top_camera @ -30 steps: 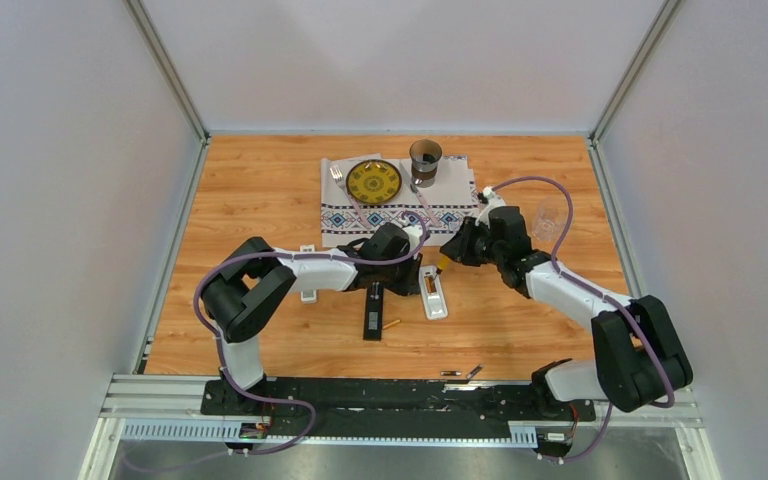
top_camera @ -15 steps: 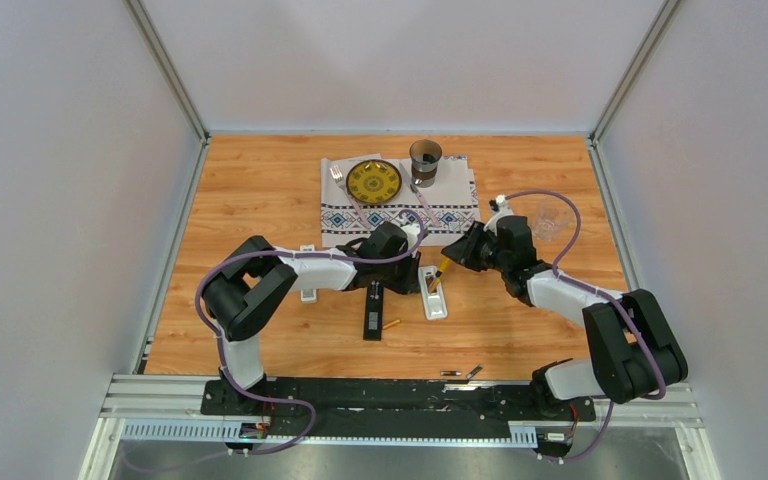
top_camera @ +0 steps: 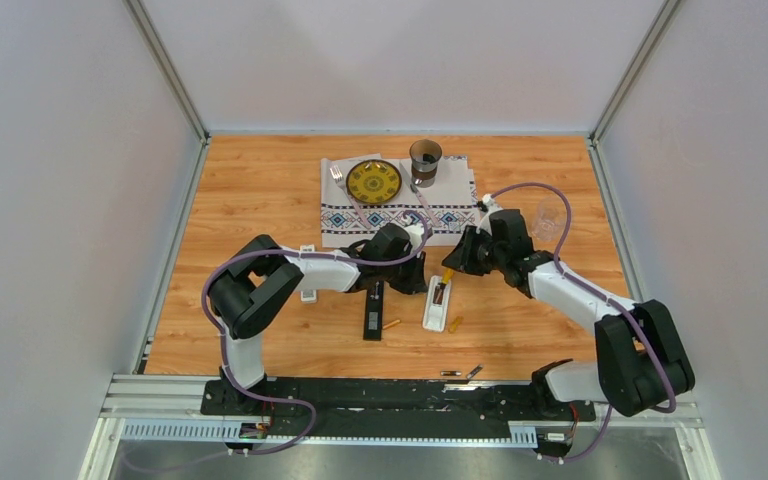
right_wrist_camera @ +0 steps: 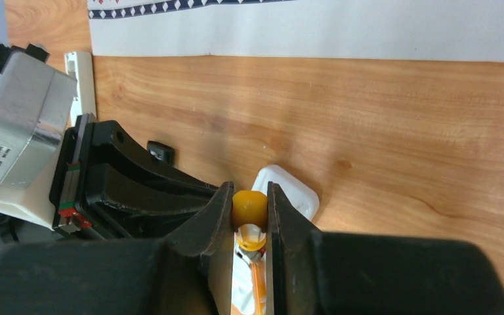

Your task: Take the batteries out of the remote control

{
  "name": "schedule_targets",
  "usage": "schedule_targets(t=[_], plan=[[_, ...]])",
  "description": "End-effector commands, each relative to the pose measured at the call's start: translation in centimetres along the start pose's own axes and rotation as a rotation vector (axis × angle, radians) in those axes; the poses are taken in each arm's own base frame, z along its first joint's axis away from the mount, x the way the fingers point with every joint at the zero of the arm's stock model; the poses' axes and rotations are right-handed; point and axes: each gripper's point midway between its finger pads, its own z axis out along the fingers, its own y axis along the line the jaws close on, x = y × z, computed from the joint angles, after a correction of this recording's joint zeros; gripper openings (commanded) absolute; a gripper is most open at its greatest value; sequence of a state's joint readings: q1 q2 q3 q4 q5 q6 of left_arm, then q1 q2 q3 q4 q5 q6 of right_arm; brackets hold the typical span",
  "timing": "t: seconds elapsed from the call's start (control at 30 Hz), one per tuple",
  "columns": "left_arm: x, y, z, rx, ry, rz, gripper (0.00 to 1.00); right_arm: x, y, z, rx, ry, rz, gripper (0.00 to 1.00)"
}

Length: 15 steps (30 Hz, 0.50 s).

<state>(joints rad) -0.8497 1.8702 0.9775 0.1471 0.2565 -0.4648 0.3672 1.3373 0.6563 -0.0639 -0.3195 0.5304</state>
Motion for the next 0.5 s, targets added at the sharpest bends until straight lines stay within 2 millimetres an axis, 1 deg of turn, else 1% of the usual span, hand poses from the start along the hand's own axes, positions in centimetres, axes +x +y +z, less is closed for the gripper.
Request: schedule_targets(t=[0.0, 0.17, 0.27, 0.33, 0.37, 0.43, 0.47], plan=[[2.8, 1.2, 0.6, -0.043, 0.088, -0.005, 0.18, 2.1, -0.8, -1.4, 0.067, 0.105, -0.079, 0.0], [2.7, 1.2, 0.4, -0.047, 0.094, 0.006, 0.18, 1.5, -0.4, -1.8, 0.064, 0.079, -0.094, 0.0], [2.1, 0.9, -0.1, -0.047, 0.08, 0.016, 0.19, 0.8, 0.2, -1.9, 0.047, 0.056, -0.092, 0.0], [1.7, 0.7, -0.5, -0.046, 0.066, 0.024, 0.22, 0.0, 1.0, -2.1, 0.024, 0.03, -0.096, 0.0], [1.0, 0.4, -1.0, -0.04, 0.045, 0.031, 0.25, -0.2, 1.3, -2.2, 0.014, 0.026, -0.094, 0.0], [0.6, 0.1, -1.6, -0.04, 0.029, 0.035, 0.28, -1.1, 2.0, -2.4, -0.001, 0.002, -0.098, 0.0], [-0.3, -0.4, -2.4, -0.032, 0.002, 0.043, 0.32, -1.2, 2.3, -2.6, -0.01, -0.001, -0.099, 0.0]])
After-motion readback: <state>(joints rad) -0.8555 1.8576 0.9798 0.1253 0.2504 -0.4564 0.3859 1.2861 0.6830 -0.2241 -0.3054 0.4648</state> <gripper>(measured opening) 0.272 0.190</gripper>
